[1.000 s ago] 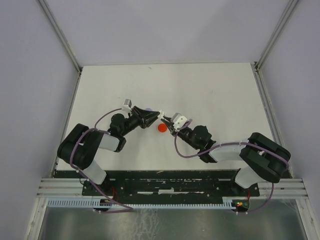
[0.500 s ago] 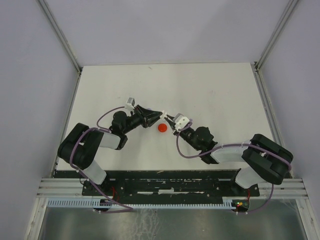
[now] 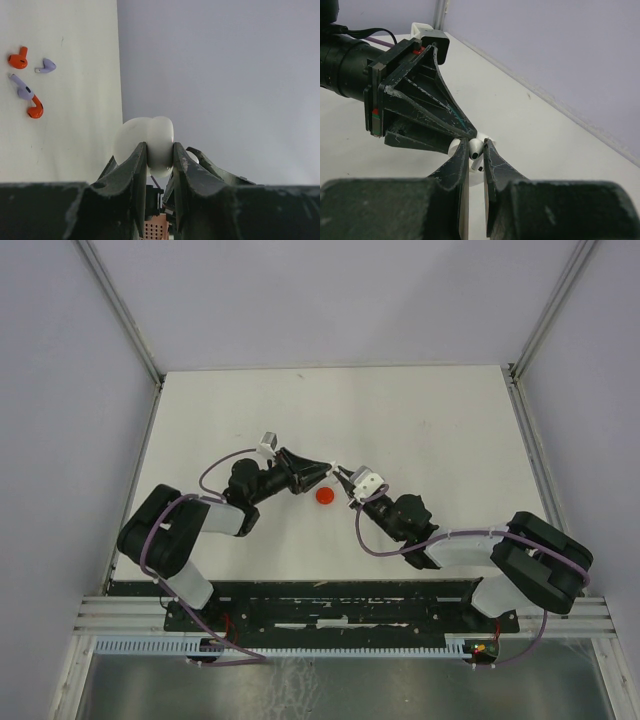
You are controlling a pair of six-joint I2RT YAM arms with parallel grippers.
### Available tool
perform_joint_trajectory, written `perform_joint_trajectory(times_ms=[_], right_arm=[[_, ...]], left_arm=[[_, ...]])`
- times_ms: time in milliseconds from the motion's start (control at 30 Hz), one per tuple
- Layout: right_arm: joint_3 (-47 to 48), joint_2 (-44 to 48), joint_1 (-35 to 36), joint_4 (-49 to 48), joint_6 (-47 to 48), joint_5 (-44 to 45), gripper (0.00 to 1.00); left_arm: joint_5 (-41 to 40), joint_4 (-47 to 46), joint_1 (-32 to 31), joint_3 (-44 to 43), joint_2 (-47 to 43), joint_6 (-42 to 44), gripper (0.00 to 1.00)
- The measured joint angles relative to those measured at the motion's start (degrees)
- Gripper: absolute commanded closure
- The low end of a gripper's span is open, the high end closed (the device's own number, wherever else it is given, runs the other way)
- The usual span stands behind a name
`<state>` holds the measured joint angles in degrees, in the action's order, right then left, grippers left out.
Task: Insert the wireless bluetooth earbuds into the charging case
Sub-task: Place the earbud in the charging case.
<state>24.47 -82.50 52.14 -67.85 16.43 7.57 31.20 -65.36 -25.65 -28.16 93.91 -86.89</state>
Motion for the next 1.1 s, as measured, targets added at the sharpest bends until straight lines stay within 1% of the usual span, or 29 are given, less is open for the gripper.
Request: perform_joint_trajectory(times_ms=[1100], right_arm=[[-1.2,-1.9,0.0,-2.0,0.3,1.1,0.98]], left_arm=[[0.9,1.9,-0.6,-0.3,0.1,0.1,0.97]])
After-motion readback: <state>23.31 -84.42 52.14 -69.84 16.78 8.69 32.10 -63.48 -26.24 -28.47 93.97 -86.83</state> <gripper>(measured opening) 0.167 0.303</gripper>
